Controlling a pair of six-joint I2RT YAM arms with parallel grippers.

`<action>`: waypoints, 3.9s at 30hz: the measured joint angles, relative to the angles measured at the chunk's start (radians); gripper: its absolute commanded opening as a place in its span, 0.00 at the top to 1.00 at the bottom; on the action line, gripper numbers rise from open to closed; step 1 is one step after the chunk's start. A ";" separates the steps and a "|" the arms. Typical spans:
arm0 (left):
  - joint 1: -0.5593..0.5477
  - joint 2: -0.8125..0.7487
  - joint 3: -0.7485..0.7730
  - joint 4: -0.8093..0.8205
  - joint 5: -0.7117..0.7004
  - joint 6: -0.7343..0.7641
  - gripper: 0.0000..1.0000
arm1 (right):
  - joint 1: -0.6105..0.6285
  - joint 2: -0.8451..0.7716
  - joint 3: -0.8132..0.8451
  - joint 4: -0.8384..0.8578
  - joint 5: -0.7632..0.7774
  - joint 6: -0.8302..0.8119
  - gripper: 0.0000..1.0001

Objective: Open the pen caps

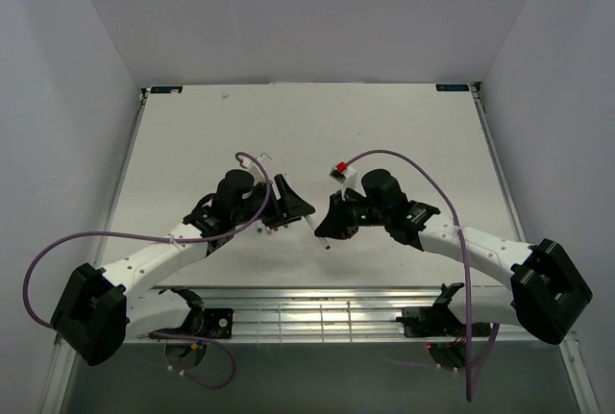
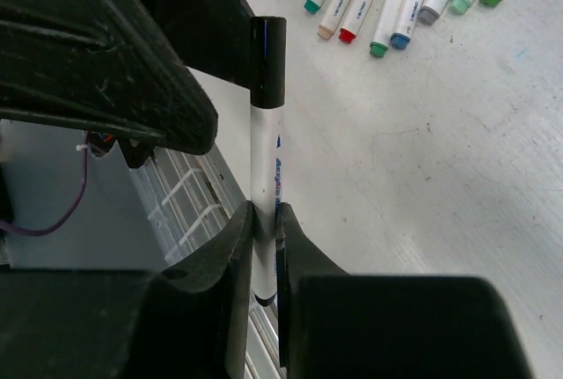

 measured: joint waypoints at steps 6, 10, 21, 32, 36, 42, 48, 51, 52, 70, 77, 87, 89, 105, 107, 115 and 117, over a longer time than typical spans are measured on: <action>0.000 0.006 0.002 -0.009 -0.020 -0.007 0.41 | 0.022 0.000 0.000 0.000 0.000 0.007 0.92; 0.000 0.009 0.002 -0.009 -0.026 -0.011 0.45 | 0.033 0.000 0.000 0.001 0.001 0.011 0.92; 0.000 0.009 0.002 -0.003 -0.026 -0.017 0.66 | 0.046 -0.008 0.001 0.019 0.002 0.026 0.92; 0.001 0.009 0.002 0.010 -0.025 -0.018 1.00 | 0.053 0.018 0.031 0.021 0.011 0.014 0.62; 0.001 0.009 0.002 0.012 -0.018 -0.019 1.00 | 0.053 0.076 0.092 0.022 0.011 -0.004 0.60; 0.004 0.009 0.011 0.000 -0.025 -0.014 1.00 | 0.053 0.143 0.143 0.025 0.005 -0.014 0.92; 0.004 0.042 0.098 -0.137 -0.063 0.007 1.00 | 0.084 0.146 0.146 0.031 0.092 -0.013 0.92; 0.004 0.075 0.143 -0.202 -0.102 0.017 1.00 | 0.160 0.146 0.167 -0.016 0.290 -0.030 0.92; 0.003 0.079 0.148 -0.216 -0.114 0.016 1.00 | 0.198 0.148 0.179 -0.039 0.385 -0.029 0.92; -0.012 0.102 0.123 -0.037 0.028 0.069 1.00 | 0.233 -0.049 -0.002 0.092 0.472 -0.044 0.92; 0.006 0.051 0.132 0.034 0.030 0.113 1.00 | 0.196 -0.061 -0.127 0.246 0.067 0.028 0.92; 0.008 0.147 0.240 -0.004 -0.016 0.108 1.00 | 0.200 -0.108 -0.071 -0.032 0.435 0.031 0.92; 0.008 0.227 0.286 -0.023 -0.003 0.110 1.00 | 0.182 -0.162 -0.070 -0.110 0.529 0.039 0.92; -0.002 0.695 0.473 -0.115 0.064 0.169 1.00 | -0.111 -0.397 -0.009 -0.428 0.628 0.050 0.92; -0.005 0.726 0.492 -0.123 0.067 0.178 1.00 | -0.120 -0.401 -0.018 -0.430 0.614 0.051 0.92; -0.006 0.829 0.583 -0.147 0.063 0.204 0.88 | -0.137 -0.409 -0.039 -0.438 0.583 0.047 0.92; -0.007 0.854 0.609 -0.162 0.058 0.212 0.86 | -0.140 -0.412 -0.040 -0.438 0.579 0.047 0.92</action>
